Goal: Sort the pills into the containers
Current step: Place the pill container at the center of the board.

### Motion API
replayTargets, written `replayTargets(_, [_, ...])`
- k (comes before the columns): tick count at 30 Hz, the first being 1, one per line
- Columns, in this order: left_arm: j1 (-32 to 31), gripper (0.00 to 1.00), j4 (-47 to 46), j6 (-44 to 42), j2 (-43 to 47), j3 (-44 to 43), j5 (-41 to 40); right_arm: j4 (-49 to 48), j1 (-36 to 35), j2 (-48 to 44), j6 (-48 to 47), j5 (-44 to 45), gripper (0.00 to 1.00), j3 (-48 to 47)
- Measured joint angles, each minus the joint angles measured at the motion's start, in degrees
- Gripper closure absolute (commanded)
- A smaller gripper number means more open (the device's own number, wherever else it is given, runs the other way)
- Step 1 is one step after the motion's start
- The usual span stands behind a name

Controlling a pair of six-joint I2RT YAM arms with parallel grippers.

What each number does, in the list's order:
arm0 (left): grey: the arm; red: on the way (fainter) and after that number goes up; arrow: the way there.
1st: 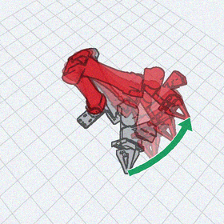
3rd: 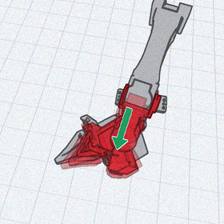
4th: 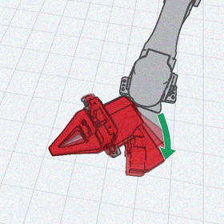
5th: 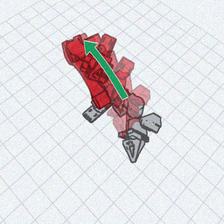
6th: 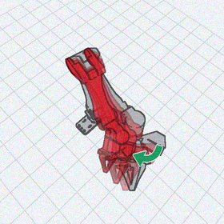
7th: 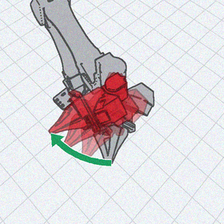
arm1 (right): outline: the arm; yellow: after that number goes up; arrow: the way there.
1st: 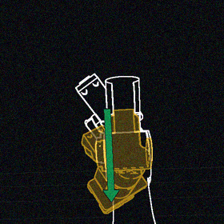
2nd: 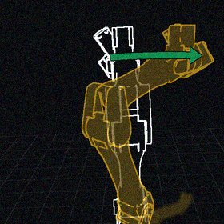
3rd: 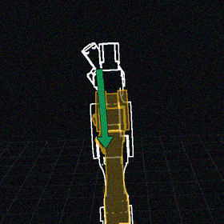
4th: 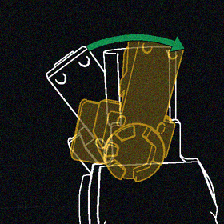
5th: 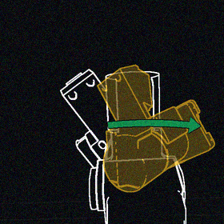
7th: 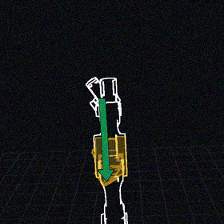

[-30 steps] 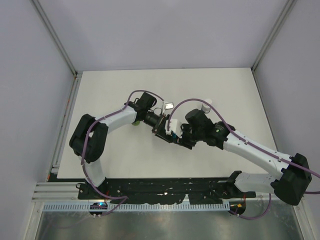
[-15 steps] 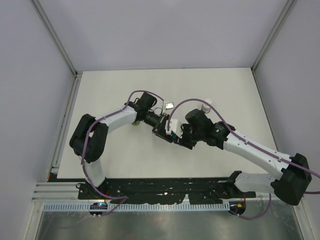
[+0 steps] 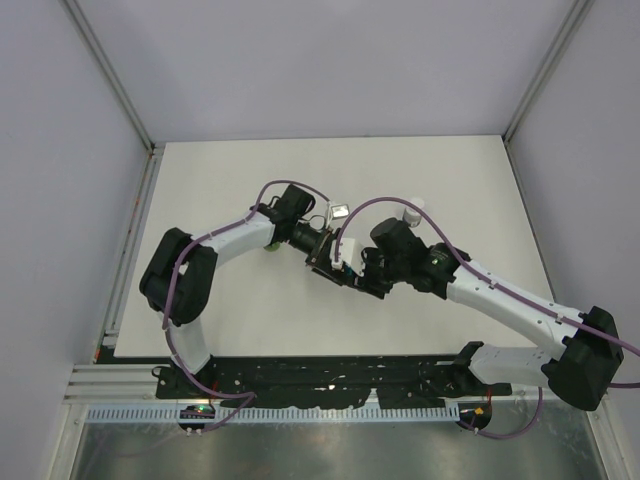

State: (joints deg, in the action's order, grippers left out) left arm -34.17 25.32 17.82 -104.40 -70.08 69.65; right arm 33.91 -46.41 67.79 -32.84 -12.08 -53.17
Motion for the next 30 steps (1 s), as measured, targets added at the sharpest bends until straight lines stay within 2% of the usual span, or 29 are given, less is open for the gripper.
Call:
replayTargets(9, [0.00,0.33,-0.04,-0.02,-0.02,0.00,0.02,-0.02,0.00,0.00,0.00,-0.02,0.89,-0.02])
replayTargets(20, [0.00,0.44,-0.17,0.02,-0.02,-0.02,0.04,-0.04,0.00,0.00,0.00,0.00,0.87,-0.02])
replayTargets(24, [0.00,0.36,-0.28,-0.02,-0.50,-0.04,0.07,-0.13,0.00,0.15,0.00,0.00,0.88,-0.02])
replayTargets(30, [0.00,0.30,-0.17,-0.31,-1.42,-0.17,0.00,-0.87,0.00,0.15,0.00,0.00,0.88,0.02])
